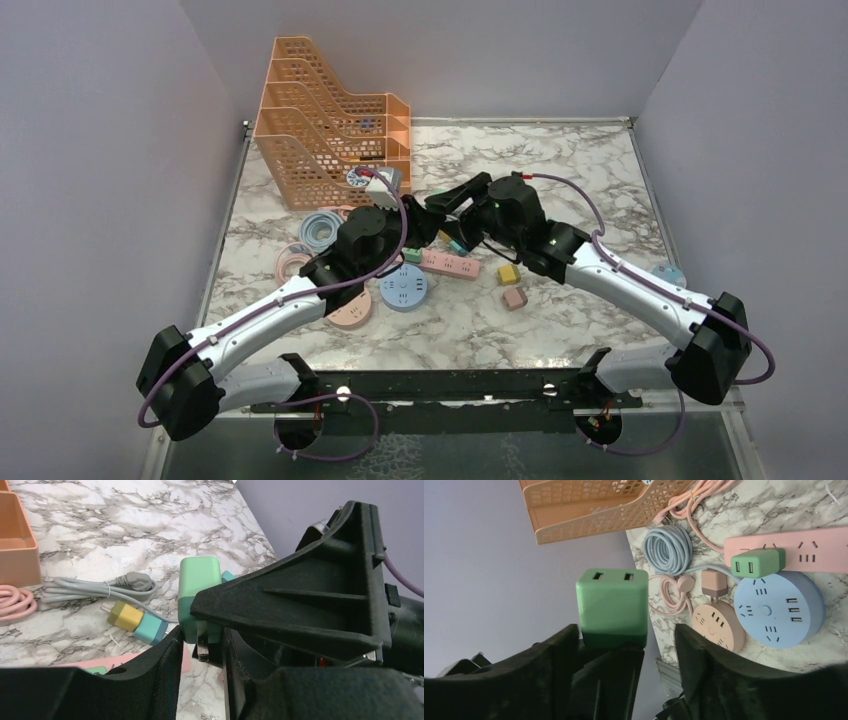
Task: Insert the plug
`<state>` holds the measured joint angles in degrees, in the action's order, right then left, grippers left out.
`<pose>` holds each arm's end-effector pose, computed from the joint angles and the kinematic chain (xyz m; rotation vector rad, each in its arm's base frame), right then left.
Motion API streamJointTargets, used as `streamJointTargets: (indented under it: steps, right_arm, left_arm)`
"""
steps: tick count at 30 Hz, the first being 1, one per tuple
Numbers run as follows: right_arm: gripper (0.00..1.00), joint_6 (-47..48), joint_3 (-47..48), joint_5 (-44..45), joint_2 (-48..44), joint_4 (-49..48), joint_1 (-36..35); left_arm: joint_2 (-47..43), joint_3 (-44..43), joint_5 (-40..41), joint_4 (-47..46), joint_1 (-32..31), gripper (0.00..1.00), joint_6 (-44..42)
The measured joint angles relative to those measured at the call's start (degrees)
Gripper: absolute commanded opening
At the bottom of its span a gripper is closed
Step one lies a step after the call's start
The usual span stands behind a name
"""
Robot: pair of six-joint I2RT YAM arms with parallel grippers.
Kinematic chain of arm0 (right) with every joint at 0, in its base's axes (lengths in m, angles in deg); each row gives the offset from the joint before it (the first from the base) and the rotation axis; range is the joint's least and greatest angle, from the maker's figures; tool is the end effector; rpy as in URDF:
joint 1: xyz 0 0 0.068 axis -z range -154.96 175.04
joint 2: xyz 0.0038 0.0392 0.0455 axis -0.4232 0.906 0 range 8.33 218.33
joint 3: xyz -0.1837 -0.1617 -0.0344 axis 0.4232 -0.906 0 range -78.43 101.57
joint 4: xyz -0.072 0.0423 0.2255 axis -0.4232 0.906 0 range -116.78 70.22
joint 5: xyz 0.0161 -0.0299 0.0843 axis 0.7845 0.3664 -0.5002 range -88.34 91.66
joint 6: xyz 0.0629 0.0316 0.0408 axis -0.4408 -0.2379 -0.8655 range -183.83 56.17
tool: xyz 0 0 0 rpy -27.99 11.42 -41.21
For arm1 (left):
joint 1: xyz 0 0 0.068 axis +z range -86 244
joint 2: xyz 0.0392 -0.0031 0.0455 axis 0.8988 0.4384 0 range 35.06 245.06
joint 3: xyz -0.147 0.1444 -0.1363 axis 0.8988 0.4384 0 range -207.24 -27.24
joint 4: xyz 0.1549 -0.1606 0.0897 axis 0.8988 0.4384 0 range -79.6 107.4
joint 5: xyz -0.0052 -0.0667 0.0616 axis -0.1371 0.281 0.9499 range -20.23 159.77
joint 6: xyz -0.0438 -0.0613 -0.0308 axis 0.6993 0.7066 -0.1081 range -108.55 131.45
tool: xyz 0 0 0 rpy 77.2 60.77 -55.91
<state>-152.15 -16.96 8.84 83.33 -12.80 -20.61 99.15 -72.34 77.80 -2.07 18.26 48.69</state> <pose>0.2276 0.2202 0.2826 0.9267 2.1300 1.2391 0.2089 -0.2002 0.2949 0.0207 1.7787 -0.9557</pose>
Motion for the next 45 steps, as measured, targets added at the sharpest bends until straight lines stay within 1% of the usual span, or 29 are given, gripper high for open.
streamJointTargets:
  steps: [1, 3, 7, 11, 14, 19, 21, 23, 27, 29, 31, 34, 37, 40, 43, 45]
  right_arm:
    - [0.79, 0.48, -0.17, -0.42, -0.02, 0.00, -0.04]
    - [0.83, 1.73, -1.03, -0.66, -0.24, 0.11, 0.13]
    - [0.85, 5.73, -4.42, -3.17, -3.39, 0.11, 4.02]
    - [0.86, 13.03, -8.66, -5.22, -10.08, -0.50, 9.77]
    - [0.86, 20.81, -10.64, -9.51, -14.56, -2.34, 12.61]
    - [0.84, 32.85, -10.97, -20.44, -17.68, -5.60, 13.16]
    - [0.82, 35.82, -10.97, -24.44, -18.58, -6.62, 13.16]
    - [0.77, 37.31, -10.97, -27.85, -19.96, -8.04, 13.20]
    - [0.61, 37.40, -10.97, -34.10, -23.28, -11.98, 13.27]
    - [0.54, 37.18, -10.95, -36.57, -24.28, -13.62, 13.42]
    - [0.49, 37.18, -10.97, -39.10, -24.61, -15.82, 13.64]
    - [0.48, 37.00, -11.74, -43.23, -24.98, -20.46, 13.81]
    - [0.51, 37.07, -12.17, -46.38, -25.40, -23.28, 13.90]
    - [0.47, 37.16, -12.17, -49.33, -25.16, -25.53, 13.90]
    - [0.32, 37.53, -12.17, -50.82, -25.03, -26.51, 13.90]
    - [0.25, 37.83, -12.17, -51.78, -25.00, -27.28, 14.08]
  left_arm:
    - [0.09, -0.02, 0.20, 0.04, 0.02, 0.14, -0.24]
    - [0.26, -0.22, 0.37, 0.31, 0.22, 0.13, -0.72]
    - [1.03, -2.03, -0.83, 3.74, 0.15, 0.13, -2.32]
    - [1.62, -5.97, -4.11, 8.72, 0.63, 0.13, -4.24]
    - [1.97, -10.71, -9.01, 13.20, 1.44, 0.13, -5.73]
    - [2.08, -16.76, -18.82, 19.08, 1.92, 0.13, -7.02]
    - [2.08, -18.73, -23.10, 21.40, 2.19, 0.12, -7.37]
    - [1.84, -19.74, -27.71, 22.32, 2.43, 0.12, -7.45]
    - [0.48, -19.76, -36.17, 21.75, 2.60, 0.12, -7.06]
    - [-0.31, -19.76, -38.86, 21.00, 2.60, 0.12, -6.73]
    - [-1.38, -19.76, -41.22, 19.85, 2.60, 0.12, -6.01]
    - [-2.27, -19.78, -43.54, 18.47, 2.64, 0.12, -5.25]
    - [-2.45, -19.82, -45.77, 17.14, 2.60, 0.12, -4.26]
    - [-2.45, -19.87, -47.60, 16.06, 2.60, 0.12, -3.45]
    - [-2.45, -20.06, -48.89, 15.58, 2.60, 0.13, -2.93]
    - [-2.56, -20.13, -49.66, 15.28, 2.49, 0.13, -2.12]
